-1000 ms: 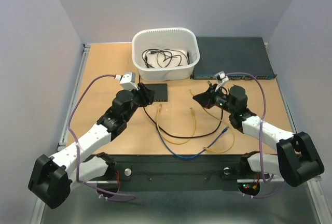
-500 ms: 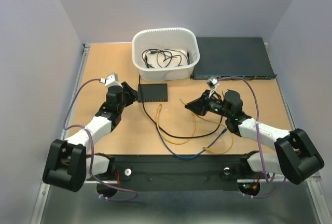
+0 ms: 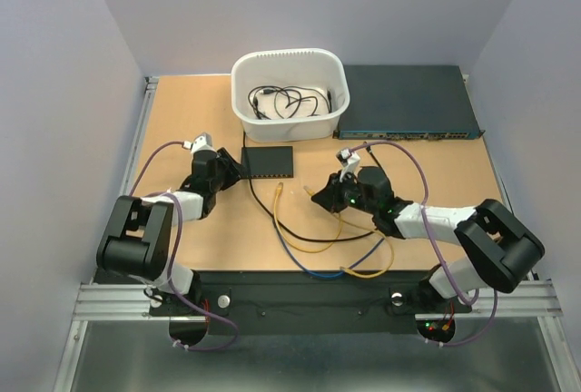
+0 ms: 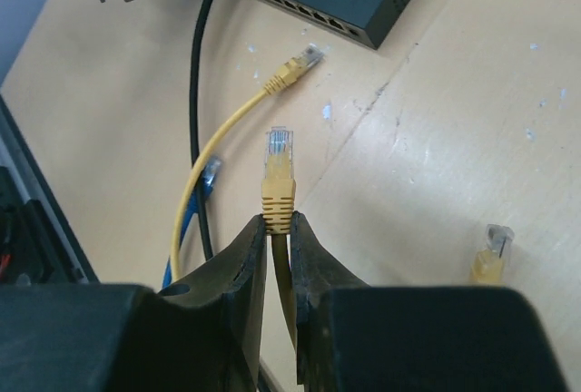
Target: Insert the plug into the switch port
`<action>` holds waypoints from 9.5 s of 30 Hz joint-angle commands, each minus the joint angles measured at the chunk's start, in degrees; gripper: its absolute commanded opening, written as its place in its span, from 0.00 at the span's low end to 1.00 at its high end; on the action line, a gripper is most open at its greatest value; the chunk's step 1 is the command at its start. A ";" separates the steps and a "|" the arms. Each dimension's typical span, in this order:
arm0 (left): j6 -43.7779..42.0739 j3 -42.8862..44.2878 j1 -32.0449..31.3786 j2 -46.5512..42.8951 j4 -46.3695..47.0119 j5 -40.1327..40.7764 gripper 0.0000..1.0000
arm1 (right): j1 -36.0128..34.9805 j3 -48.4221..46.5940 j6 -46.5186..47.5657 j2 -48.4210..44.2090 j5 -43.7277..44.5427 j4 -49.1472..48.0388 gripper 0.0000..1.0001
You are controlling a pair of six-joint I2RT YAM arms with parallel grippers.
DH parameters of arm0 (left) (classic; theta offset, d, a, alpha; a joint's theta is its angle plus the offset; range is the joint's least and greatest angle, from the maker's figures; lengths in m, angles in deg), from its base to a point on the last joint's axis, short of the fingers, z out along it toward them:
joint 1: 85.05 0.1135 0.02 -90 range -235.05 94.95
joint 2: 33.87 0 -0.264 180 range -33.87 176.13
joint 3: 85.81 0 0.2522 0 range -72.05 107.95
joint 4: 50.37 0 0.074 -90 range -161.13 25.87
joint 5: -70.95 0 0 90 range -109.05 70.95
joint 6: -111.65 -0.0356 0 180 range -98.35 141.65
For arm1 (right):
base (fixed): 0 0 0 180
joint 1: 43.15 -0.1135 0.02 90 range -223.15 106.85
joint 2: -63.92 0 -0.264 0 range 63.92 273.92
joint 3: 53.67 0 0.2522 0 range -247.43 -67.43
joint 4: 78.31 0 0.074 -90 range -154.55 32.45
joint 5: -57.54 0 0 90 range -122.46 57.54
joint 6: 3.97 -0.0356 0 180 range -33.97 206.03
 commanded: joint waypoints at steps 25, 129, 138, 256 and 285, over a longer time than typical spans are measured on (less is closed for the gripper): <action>6.17 0.16 -14.83 11.08 20.26 -11.04 0.54 | -2.43 -5.88 1.42 6.18 19.95 2.45 0.01; -22.12 31.71 -12.82 36.40 15.54 -29.68 0.59 | 2.84 -20.46 6.87 21.38 33.32 5.88 0.00; -24.05 33.64 -13.08 37.46 13.69 -30.65 0.59 | 2.75 -22.04 10.38 21.12 32.17 5.00 0.01; -33.02 35.15 -13.69 32.18 -12.32 -49.99 0.65 | 3.72 -8.33 32.18 15.14 13.80 -5.20 0.00; -40.93 42.79 -20.82 40.54 -25.68 -51.49 0.65 | 5.56 -26.00 37.11 26.31 7.04 -9.60 0.00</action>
